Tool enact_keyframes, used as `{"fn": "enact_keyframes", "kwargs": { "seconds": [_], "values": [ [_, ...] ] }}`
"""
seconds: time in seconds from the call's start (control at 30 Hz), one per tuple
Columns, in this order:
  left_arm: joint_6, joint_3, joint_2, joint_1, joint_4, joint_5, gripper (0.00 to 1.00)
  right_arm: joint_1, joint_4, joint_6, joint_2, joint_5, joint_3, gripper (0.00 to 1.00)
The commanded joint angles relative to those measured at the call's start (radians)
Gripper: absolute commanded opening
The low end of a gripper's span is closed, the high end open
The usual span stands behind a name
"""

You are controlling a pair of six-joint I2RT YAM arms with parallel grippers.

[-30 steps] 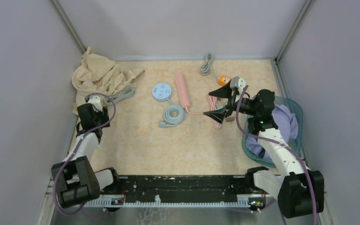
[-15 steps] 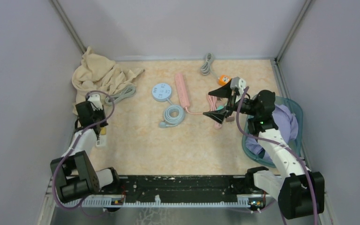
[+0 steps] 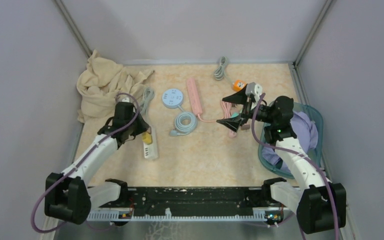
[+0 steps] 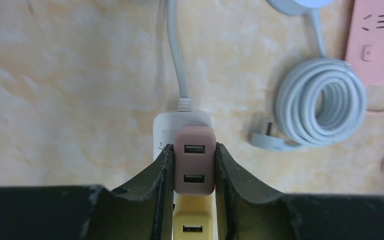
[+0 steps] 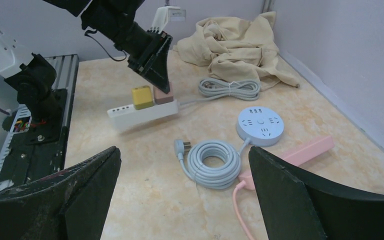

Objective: Pull the plug off the socket
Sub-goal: Move the socket to the center of the board.

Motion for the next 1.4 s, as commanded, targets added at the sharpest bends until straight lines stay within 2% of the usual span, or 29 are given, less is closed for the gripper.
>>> {"fn": "enact_keyframes", "kwargs": {
  "seconds": [0.0, 0.2, 0.33, 0.5, 0.57, 0.73, 0.8, 0.97, 1.07, 1.17, 1.23, 1.37],
  "values": [
    [-0.497, -0.005, -0.082, -0.149, -0.160, -0.201, 0.09, 0.010, 0.017, -0.037, -0.002, -0.012, -0.006, 0.99],
    [-0.821, -0.007, -0.094, -0.361, -0.279, -0.352, 0.12, 0.009, 0.011, -0.049, 0.017, -0.013, -0.007, 0.99],
    [-0.961, 0.049, 0.024, -0.470, -0.381, -0.390, 0.17, 0.010, -0.009, -0.070, 0.020, -0.011, -0.006, 0.99],
    [-1.050, 0.112, 0.165, -0.594, -0.404, -0.410, 0.23, 0.009, -0.024, -0.087, 0.022, -0.009, -0.004, 0.99],
    [-1.103, 0.128, 0.188, -0.628, -0.410, -0.416, 0.35, 0.008, -0.027, -0.090, 0.024, -0.010, -0.006, 0.99],
    [-1.123, 0.173, 0.205, -0.689, -0.395, -0.398, 0.88, 0.008, -0.028, -0.095, 0.036, -0.022, -0.006, 0.99],
    [-1.103, 0.198, 0.201, -0.711, -0.397, -0.406, 0.99, 0.008, -0.029, -0.098, 0.040, -0.028, -0.007, 0.99],
    [-0.953, 0.228, 0.133, -0.759, -0.388, -0.452, 1.00, 0.008, -0.028, -0.106, 0.050, -0.050, -0.010, 0.99],
    [-0.747, 0.182, 0.051, -0.767, -0.319, -0.453, 1.00, 0.008, -0.027, -0.116, 0.054, -0.067, -0.013, 0.99],
    [-0.417, 0.098, -0.054, -0.767, -0.178, -0.410, 1.00, 0.009, -0.043, -0.138, 0.061, -0.097, -0.014, 0.99],
    [-0.164, 0.034, -0.141, -0.767, -0.081, -0.316, 1.00, 0.015, -0.068, -0.165, 0.063, -0.114, -0.018, 0.99],
    [0.148, -0.106, -0.335, -0.764, 0.071, -0.220, 1.00, 0.079, -0.152, -0.262, 0.070, -0.126, -0.015, 0.99]
  ]
}}
